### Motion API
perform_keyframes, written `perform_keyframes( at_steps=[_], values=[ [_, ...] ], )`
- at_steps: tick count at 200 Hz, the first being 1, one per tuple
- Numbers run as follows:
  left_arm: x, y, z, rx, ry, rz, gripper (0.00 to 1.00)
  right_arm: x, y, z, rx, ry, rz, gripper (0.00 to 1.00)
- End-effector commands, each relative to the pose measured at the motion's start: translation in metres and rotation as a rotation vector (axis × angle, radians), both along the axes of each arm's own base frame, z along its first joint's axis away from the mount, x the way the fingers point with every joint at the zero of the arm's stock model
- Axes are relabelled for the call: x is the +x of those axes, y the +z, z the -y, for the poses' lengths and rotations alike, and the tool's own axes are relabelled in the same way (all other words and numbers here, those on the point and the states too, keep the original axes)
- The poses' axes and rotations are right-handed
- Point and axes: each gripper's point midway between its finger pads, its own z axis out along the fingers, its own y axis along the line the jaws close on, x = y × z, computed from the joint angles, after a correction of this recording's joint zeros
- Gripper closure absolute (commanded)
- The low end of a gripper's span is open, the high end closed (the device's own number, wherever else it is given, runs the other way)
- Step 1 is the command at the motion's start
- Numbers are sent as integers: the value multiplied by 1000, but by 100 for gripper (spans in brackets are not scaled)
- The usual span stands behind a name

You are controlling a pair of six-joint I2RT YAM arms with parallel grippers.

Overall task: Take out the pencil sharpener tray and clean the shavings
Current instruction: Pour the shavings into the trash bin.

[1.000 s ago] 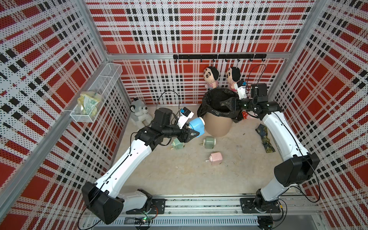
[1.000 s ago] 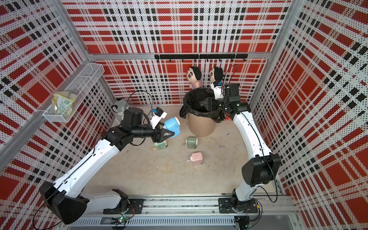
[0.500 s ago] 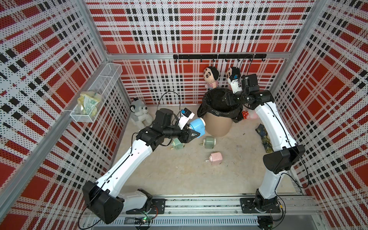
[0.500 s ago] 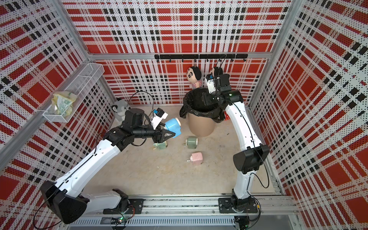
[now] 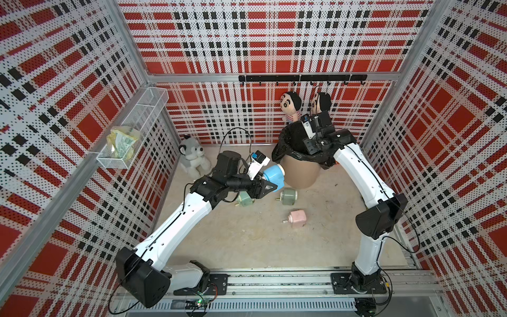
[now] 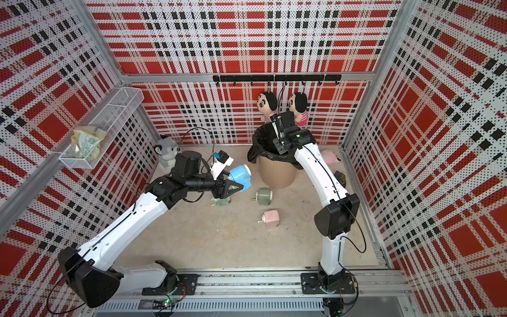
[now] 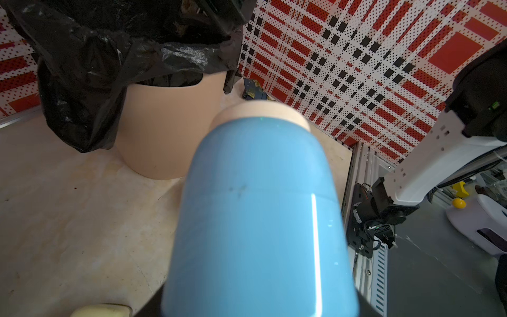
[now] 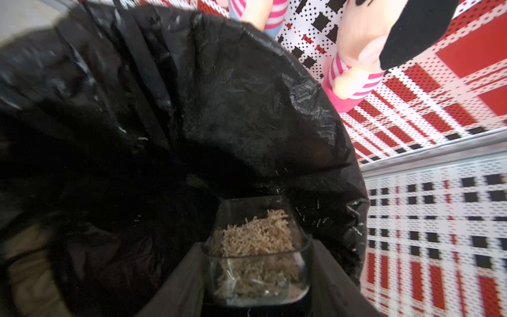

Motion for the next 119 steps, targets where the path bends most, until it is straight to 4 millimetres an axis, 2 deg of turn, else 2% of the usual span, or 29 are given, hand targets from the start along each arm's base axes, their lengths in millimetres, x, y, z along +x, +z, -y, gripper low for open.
perform_keyframes(
  at_steps=[1, 27, 55, 75, 119],
  values=[
    [-2, 5, 5, -29, -22, 24, 47, 8, 8, 12, -126, -70, 63, 49],
    [-3, 4, 5, -31, -24, 25, 47, 10, 15, 10, -100, -76, 92, 49],
    [-2, 2, 5, -29, -22, 20, 47, 14, 24, 4, 81, -59, 96, 49],
    [-3, 2, 5, -30, -23, 22, 47, 18, 22, 2, 212, -51, 57, 49],
    [-5, 1, 5, -33, -27, 20, 47, 19, 25, 14, 411, -39, -42, 49]
  ],
)
